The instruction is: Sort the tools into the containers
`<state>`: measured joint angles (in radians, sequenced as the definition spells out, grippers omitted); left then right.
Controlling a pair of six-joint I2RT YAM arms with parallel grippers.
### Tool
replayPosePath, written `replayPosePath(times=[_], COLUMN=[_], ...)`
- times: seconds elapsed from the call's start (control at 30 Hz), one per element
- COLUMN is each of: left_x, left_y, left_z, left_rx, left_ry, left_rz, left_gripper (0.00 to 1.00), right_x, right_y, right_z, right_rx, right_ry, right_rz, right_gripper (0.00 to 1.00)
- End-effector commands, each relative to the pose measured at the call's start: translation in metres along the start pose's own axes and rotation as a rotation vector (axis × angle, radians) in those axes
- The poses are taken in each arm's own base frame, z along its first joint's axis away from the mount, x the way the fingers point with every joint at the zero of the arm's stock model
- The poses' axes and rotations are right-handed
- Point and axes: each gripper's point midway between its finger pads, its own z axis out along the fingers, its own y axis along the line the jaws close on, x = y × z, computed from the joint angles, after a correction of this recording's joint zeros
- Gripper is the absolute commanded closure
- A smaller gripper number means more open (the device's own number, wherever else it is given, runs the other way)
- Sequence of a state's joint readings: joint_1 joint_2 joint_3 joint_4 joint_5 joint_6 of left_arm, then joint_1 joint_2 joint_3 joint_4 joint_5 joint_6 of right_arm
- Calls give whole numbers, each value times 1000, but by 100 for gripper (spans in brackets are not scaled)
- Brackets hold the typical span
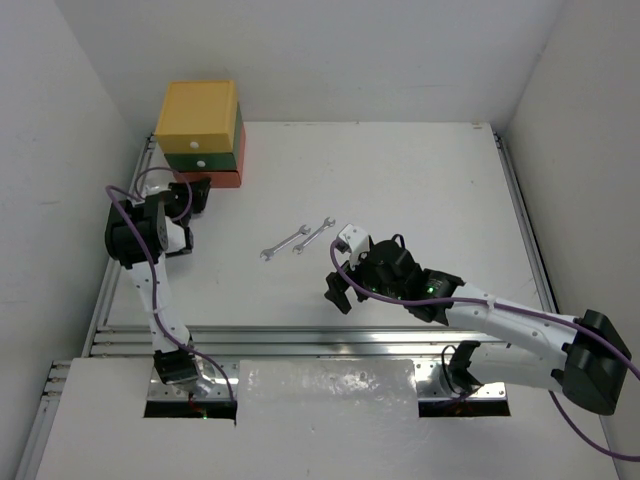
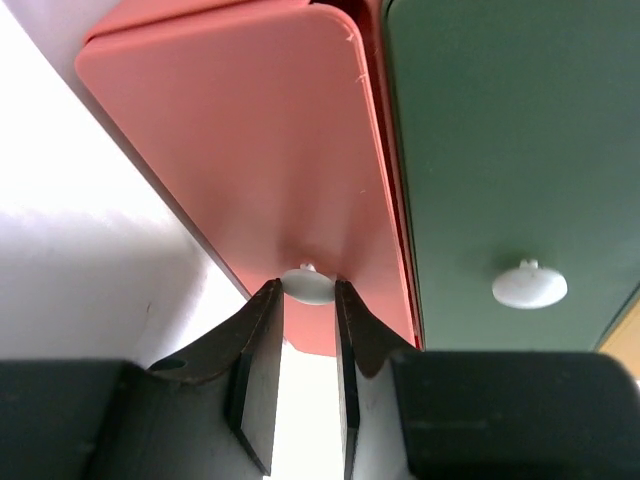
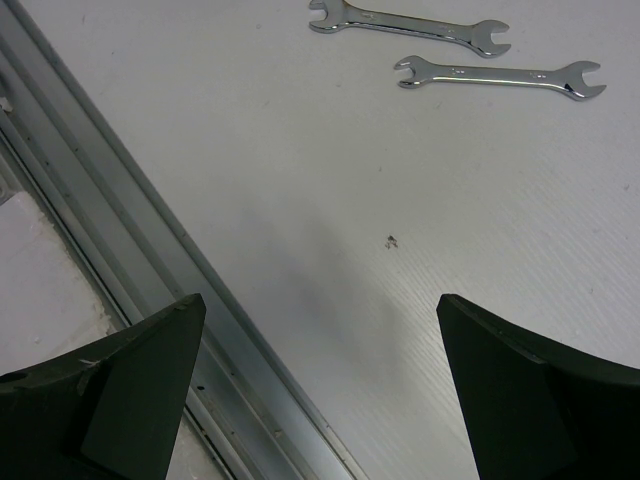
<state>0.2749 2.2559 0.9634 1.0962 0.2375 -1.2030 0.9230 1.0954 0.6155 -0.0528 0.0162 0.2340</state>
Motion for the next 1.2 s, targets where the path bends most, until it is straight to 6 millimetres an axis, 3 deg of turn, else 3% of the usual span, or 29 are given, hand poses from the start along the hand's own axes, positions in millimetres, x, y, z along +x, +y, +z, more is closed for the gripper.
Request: replayPosePath(times=[0.0, 0.7, 0.77, 0.87, 1.03, 1.07, 1.1, 1.17], left_x=[-8, 10, 9, 10, 11, 12, 12, 17], left_y=[-5, 3, -1, -2, -9, -14, -16, -30], left_z=[-12, -81, -85, -97, -109, -113, -116, -127], left_rx=[11, -34, -25, -39, -55, -71, -88, -113], left_ry=[-38, -37, -38, -50, -41, -33, -32, -32], left_rz=[-14, -38, -31, -31, 2, 46, 67, 131], left_gripper=[95, 95, 89, 67, 42, 37, 26, 20], right_x=[-14, -21, -21, -20, -19, -18, -18, -19], right_y=[2, 15, 15, 16, 16, 16, 16, 16], right_z=[1, -12, -11, -10, -10, -10, -9, -9], right_rx=[-13, -84, -86, -93, -93, -91, -89, -89], right_ry=[-50, -112, -110, -103, -99, -97, -94, -91], right_rz=[-7, 16, 19, 20, 20, 19, 19, 19], right_gripper=[1, 1, 1, 1, 1, 1, 1, 1])
